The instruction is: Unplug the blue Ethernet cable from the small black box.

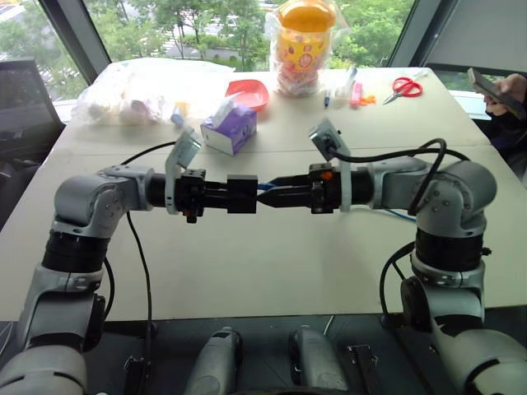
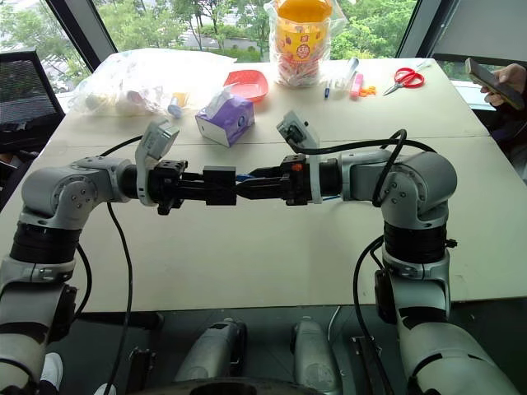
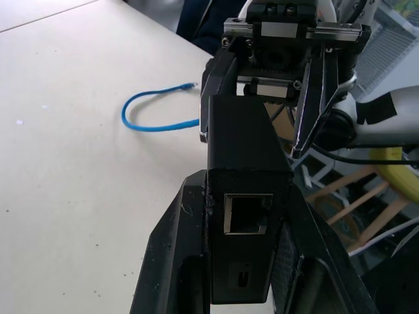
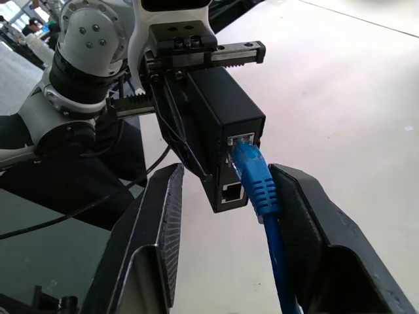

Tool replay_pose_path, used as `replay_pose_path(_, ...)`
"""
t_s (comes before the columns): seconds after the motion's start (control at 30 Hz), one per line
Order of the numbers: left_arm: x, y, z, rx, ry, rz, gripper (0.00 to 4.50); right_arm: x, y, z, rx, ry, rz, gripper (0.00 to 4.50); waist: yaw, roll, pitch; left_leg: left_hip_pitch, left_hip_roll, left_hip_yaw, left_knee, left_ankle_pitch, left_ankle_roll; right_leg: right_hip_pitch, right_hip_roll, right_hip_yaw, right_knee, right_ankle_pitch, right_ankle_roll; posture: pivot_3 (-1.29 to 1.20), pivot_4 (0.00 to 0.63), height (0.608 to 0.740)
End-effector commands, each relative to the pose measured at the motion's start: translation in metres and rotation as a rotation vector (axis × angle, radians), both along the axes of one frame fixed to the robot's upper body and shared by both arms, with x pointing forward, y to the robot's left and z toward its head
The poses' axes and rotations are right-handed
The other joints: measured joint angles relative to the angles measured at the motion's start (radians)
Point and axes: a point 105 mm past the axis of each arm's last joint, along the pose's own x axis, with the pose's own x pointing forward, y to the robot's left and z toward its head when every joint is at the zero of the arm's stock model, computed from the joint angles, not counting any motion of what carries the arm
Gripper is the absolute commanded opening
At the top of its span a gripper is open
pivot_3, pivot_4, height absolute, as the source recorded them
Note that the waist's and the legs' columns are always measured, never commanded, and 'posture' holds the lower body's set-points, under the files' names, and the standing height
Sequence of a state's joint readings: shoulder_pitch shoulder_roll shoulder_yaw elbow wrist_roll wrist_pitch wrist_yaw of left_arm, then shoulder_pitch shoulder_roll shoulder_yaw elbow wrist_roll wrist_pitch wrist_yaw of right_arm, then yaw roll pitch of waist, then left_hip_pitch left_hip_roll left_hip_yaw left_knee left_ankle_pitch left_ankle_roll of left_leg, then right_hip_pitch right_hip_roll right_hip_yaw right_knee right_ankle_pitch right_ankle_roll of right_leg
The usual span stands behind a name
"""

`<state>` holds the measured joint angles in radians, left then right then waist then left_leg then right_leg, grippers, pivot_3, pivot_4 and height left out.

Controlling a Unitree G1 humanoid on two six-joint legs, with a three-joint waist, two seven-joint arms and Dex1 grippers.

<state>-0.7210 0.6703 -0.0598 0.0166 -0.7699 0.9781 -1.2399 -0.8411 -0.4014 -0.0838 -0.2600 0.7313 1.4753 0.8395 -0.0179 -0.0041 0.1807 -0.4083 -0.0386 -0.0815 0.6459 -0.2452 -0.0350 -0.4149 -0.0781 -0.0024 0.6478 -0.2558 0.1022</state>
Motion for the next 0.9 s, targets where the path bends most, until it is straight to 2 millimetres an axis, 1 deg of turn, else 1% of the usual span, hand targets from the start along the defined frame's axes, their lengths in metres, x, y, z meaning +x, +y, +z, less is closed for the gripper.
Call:
replay_pose_path(0.03, -0.0021, 0.002, 0.0111, -0.005, -0.049, -0.004, 0.54, -0.0053, 0.004, 0.0112, 0.018, -0.043, 0.036, 2.09, 0.0, 0.0, 0.0, 0.0, 0.0, 0.0, 0.0, 0.0, 0.0, 0.0, 0.0, 0.0, 0.0, 0.0, 0.0, 0.0, 0.15, 0.74)
replay_pose_path(0.3, -0.0027, 0.0031, 0.0086, 0.008, -0.057, -0.007, 0.54, -0.0063, 0.0037, 0.0114, 0.016, -0.042, 0.039, 2.09, 0.0, 0.0, 0.0, 0.0, 0.0, 0.0, 0.0, 0.0, 0.0, 0.0, 0.0, 0.0, 0.0, 0.0, 0.0, 0.0, 0.15, 0.74)
replay_pose_path(0.37, -0.003, 0.0029, 0.0087, 0.008, -0.056, -0.009, 0.54, -0.0067, 0.0037, 0.0115, 0.015, -0.04, 0.04, 1.55, 0.0, 0.0, 0.0, 0.0, 0.0, 0.0, 0.0, 0.0, 0.0, 0.0, 0.0, 0.0, 0.0, 0.0, 0.0, 0.0, 0.15, 0.74)
replay_pose_path(0.43, -0.0038, 0.0026, 0.0081, 0.01, -0.056, -0.014, 0.54, -0.0072, 0.004, 0.0117, 0.016, -0.036, 0.044, 0.77, 0.0, 0.0, 0.0, 0.0, 0.0, 0.0, 0.0, 0.0, 0.0, 0.0, 0.0, 0.0, 0.0, 0.0, 0.0, 0.0, 0.15, 0.74)
replay_pose_path(0.47, -0.0046, 0.0026, 0.0075, 0.012, -0.055, -0.017, 0.54, -0.0077, 0.0045, 0.0117, 0.016, -0.032, 0.047, 0.26, 0.0, 0.0, 0.0, 0.0, 0.0, 0.0, 0.0, 0.0, 0.0, 0.0, 0.0, 0.0, 0.0, 0.0, 0.0, 0.0, 0.15, 0.74)
replay_pose_path(0.5, -0.0051, 0.0026, 0.007, 0.014, -0.054, -0.02, 0.54, -0.0081, 0.0049, 0.0117, 0.016, -0.03, 0.049, 0.11, 0.0, 0.0, 0.0, 0.0, 0.0, 0.0, 0.0, 0.0, 0.0, 0.0, 0.0, 0.0, 0.0, 0.0, 0.0, 0.0, 0.15, 0.74)
replay_pose_path(0.9, -0.0118, 0.0058, 0.0021, 0.035, -0.059, -0.05, 0.54, -0.0099, 0.0041, 0.0071, -0.003, 0.002, 0.056, 0.11, -0.001, 0.0, 0.0, 0.0, 0.0, 0.0, 0.0, 0.0, 0.0, 0.0, 0.0, 0.0, 0.0, 0.0, 0.0, 0.0, 0.15, 0.74)
